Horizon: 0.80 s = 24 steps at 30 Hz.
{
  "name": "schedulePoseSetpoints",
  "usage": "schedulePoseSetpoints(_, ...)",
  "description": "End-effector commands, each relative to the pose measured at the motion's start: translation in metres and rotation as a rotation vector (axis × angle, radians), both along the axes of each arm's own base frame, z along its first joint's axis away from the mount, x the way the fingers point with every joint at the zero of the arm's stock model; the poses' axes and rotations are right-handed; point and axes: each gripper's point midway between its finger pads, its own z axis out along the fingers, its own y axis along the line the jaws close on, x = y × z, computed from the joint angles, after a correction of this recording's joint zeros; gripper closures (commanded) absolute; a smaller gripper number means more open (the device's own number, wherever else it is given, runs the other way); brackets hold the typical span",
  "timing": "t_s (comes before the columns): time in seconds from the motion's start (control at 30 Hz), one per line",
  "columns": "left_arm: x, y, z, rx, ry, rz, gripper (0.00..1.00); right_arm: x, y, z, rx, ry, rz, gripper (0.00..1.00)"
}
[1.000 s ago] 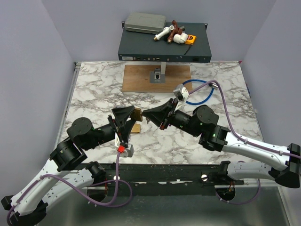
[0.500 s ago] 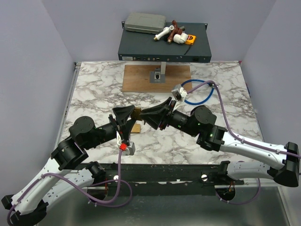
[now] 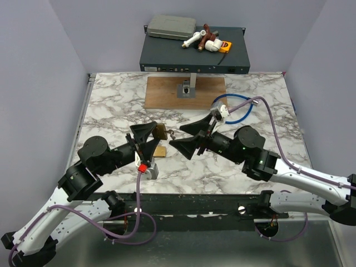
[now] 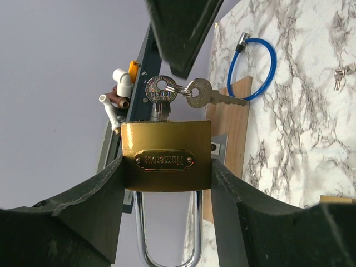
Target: Unlock with the key
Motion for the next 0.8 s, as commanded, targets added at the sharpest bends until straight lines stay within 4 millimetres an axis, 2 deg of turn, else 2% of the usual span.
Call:
schedulePoseSetpoints(0.0, 0.004, 0.013, 0.054, -0.173, -0.022, 0.074, 1.00, 0.006, -0.027, 0.020, 0.005, -0.048, -0.098, 0.19)
schedulePoseSetpoints(0.13, 0.009, 0.015, 0.058, -0.210, 0.047, 0.108, 1.00, 0.000, -0.048, 0.030, 0.060, -0.051, -0.121, 0.26)
schedulePoseSetpoints(0.2, 0.014, 0.013, 0.049, -0.183, 0.145, 0.136, 1.00, -0.010, -0.050, 0.034, 0.099, -0.064, -0.074, 0.37)
schedulePoseSetpoints(0.27, 0.024, 0.012, 0.036, -0.149, 0.258, 0.197, 1.00, -0.018, -0.046, 0.035, 0.116, -0.062, -0.024, 0.47)
schedulePoseSetpoints(0.37, 0.032, 0.009, 0.024, -0.107, 0.382, 0.253, 1.00, -0.032, -0.032, 0.029, 0.120, -0.044, 0.075, 0.54)
schedulePoseSetpoints(0.57, 0.037, 0.003, 0.009, -0.119, 0.556, 0.314, 1.00, -0.046, -0.009, 0.024, 0.192, 0.024, 0.202, 0.55)
schedulePoseSetpoints(0.63, 0.036, 0.001, 0.002, -0.101, 0.631, 0.336, 1.00, -0.044, -0.003, 0.020, 0.204, 0.055, 0.209, 0.46)
schedulePoseSetpoints(0.77, 0.034, -0.002, -0.001, -0.093, 0.720, 0.359, 1.00, -0.041, 0.005, 0.009, 0.237, 0.114, 0.215, 0.43)
